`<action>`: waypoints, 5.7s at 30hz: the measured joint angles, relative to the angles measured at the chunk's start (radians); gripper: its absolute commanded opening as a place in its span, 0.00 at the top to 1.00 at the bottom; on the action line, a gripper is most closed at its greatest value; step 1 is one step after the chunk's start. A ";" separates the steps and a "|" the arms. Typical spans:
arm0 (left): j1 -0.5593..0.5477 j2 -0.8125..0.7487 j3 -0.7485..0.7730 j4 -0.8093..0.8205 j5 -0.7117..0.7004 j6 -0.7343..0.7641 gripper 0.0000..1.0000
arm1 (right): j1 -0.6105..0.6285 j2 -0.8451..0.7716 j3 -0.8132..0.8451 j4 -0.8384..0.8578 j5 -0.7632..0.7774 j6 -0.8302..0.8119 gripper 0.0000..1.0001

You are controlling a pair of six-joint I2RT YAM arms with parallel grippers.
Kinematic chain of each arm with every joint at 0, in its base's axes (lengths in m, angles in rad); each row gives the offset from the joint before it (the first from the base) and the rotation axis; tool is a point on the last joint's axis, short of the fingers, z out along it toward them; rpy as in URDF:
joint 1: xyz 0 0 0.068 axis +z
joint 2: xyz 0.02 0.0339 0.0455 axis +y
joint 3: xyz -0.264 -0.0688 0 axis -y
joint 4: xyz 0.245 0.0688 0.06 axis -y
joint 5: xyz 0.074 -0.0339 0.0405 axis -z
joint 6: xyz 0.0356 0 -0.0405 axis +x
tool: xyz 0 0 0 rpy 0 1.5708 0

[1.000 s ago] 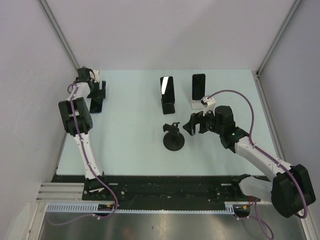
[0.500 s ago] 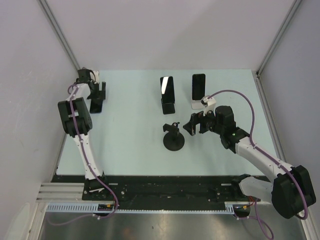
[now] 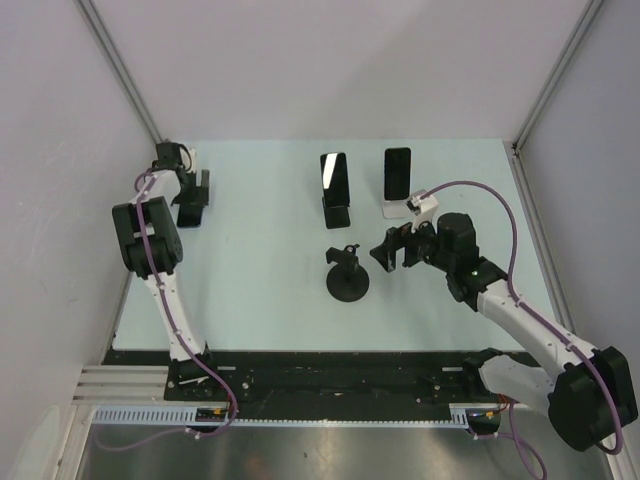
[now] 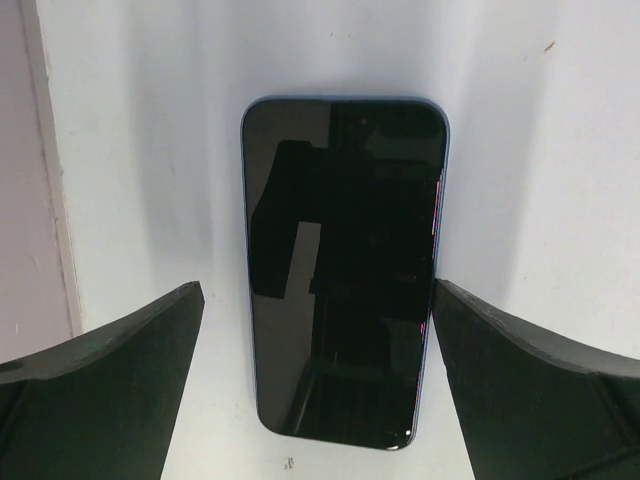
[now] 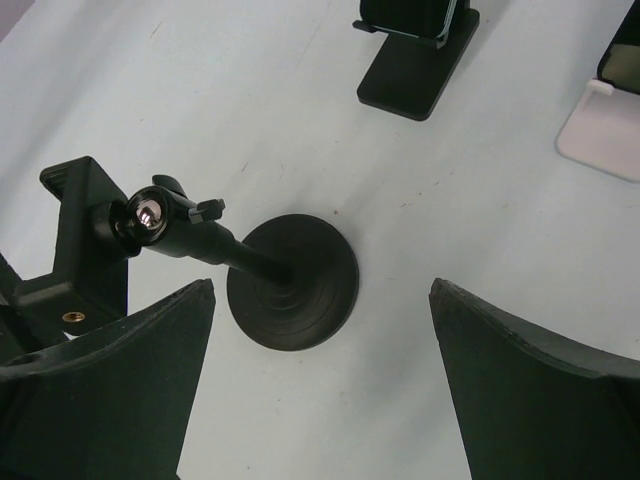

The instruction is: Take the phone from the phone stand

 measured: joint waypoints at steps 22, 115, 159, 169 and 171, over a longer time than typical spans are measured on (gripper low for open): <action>-0.152 -0.459 -0.279 -0.015 -0.039 -0.186 0.00 | 0.302 -0.086 0.145 -0.123 0.299 -0.019 0.09; -0.814 -1.362 -1.100 0.396 -0.238 -0.364 0.00 | -0.754 0.080 0.241 -0.257 0.194 -0.382 0.52; -0.819 -0.812 -0.671 0.412 -0.209 -0.697 0.00 | -0.331 -0.218 0.178 -0.202 0.071 0.152 0.00; -0.835 -0.424 -0.320 0.407 -0.324 -0.707 0.00 | -0.231 -0.314 0.158 -0.294 0.198 0.149 0.00; -0.841 -0.367 -0.261 0.407 -0.348 -0.706 0.00 | -0.212 -0.306 0.153 -0.301 0.208 0.141 0.01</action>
